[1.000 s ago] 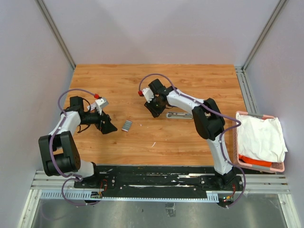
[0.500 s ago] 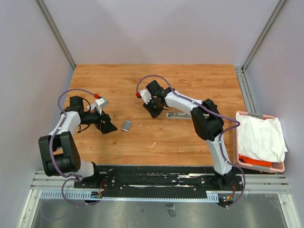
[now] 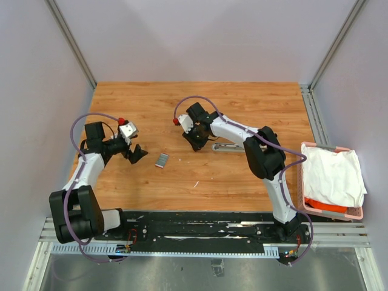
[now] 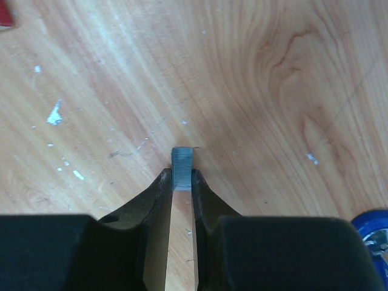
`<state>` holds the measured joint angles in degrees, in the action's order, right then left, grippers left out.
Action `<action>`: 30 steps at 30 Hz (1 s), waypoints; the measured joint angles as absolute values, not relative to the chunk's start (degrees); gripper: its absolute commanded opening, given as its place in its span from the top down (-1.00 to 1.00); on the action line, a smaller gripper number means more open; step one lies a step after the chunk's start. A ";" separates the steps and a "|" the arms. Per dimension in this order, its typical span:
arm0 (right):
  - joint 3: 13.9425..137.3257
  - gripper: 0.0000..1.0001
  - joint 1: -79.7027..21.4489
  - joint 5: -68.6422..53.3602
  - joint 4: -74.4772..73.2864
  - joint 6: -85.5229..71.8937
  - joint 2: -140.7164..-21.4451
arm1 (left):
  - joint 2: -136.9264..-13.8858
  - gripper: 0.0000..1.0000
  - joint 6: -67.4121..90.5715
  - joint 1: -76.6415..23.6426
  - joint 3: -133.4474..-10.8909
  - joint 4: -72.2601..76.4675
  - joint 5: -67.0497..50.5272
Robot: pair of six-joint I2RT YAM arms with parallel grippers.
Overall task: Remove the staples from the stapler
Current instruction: Pick up the staple from the center of the board.
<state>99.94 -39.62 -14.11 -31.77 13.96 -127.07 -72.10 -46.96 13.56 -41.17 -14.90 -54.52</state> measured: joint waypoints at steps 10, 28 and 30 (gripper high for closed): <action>99.94 0.68 -37.78 -27.75 -33.82 12.23 -123.61 | -68.36 -0.96 -63.90 3.97 -36.60 -7.94 -57.76; 98.83 0.67 -35.22 -58.61 -31.64 2.96 -122.74 | -63.37 -0.83 -82.21 -14.74 -29.89 -4.56 -48.84; 97.97 0.67 -35.22 -59.72 -31.03 2.37 -122.58 | -63.92 -0.70 -82.04 -15.59 -29.89 -3.07 -47.37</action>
